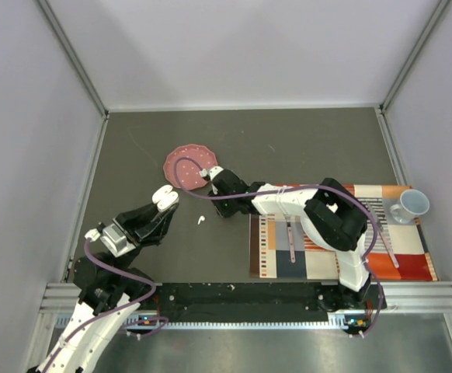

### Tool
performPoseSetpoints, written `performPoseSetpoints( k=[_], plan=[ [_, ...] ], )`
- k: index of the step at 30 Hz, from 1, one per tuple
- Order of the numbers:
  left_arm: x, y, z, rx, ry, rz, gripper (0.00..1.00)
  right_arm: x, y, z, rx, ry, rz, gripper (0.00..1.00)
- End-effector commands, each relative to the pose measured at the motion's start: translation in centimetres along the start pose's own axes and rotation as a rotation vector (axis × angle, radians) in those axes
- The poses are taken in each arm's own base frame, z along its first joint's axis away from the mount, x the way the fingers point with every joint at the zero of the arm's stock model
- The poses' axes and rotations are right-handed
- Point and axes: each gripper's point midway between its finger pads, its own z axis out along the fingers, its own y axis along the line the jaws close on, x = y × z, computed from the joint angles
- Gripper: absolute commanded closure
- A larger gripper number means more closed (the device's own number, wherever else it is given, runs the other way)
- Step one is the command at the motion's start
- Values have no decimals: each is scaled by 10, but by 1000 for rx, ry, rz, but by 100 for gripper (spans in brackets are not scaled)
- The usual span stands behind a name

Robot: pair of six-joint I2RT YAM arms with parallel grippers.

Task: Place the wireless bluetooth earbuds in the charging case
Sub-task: Pick up the right earbud from the center of the board.

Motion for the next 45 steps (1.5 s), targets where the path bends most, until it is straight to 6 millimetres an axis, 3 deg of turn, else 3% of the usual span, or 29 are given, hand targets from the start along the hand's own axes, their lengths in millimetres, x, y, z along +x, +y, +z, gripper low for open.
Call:
performPoseSetpoints(
  k=[1,8,15,18,19,21,22,23,29,31,32,34,35,36,39,40,42,43,45],
  plan=[
    [-21,0,-3,-9,-63,15,100,8,1,-1,20,44,-27,72],
    [-22,0,-3,-9,-66,11,100,4,5,-1,10,35,3,75],
    [-21,1,-2,-12,-63,10,100,-4,8,-2,0,13,38,85],
    [-21,1,-1,-12,-60,10,100,-9,10,-6,-8,-11,52,89],
    [-21,1,-1,-13,-60,11,100,-20,12,-13,-14,-50,58,91],
    [-20,2,-1,-17,-57,11,100,-18,10,-18,-12,-74,75,92],
    [-20,2,-1,-16,-56,12,100,-38,13,-32,-24,-153,89,94],
    [-20,3,0,-22,-55,11,100,-32,12,-35,-25,-163,101,94],
    [-19,7,0,-46,-56,-2,100,-66,4,-94,-34,-421,192,99],
    [-10,10,4,-56,-27,-12,100,-71,1,-108,-30,-472,210,100],
    [-8,11,4,-62,-26,-17,100,-64,-2,-110,-25,-476,220,100],
    [-5,13,5,-72,-19,-24,100,-78,-3,-134,-35,-570,240,100],
    [-3,13,5,-72,-14,-28,100,-68,-6,-135,-31,-580,245,100],
    [-2,13,5,-72,-12,-31,100,-83,-5,-158,-59,-675,258,100],
    [3,14,6,-82,0,-39,100,-80,-7,-180,-81,-764,259,100],
    [6,15,7,-84,9,-42,100,-92,-4,-205,-107,-847,264,100],
    [8,13,9,-73,2,-50,100,-92,-2,-220,-112,-898,238,100],
    [11,13,10,-70,6,-54,100,-101,3,-244,-134,-975,240,100],
    [16,11,11,-60,8,-71,100,-103,6,-261,-129,-1034,206,100]
  ],
)
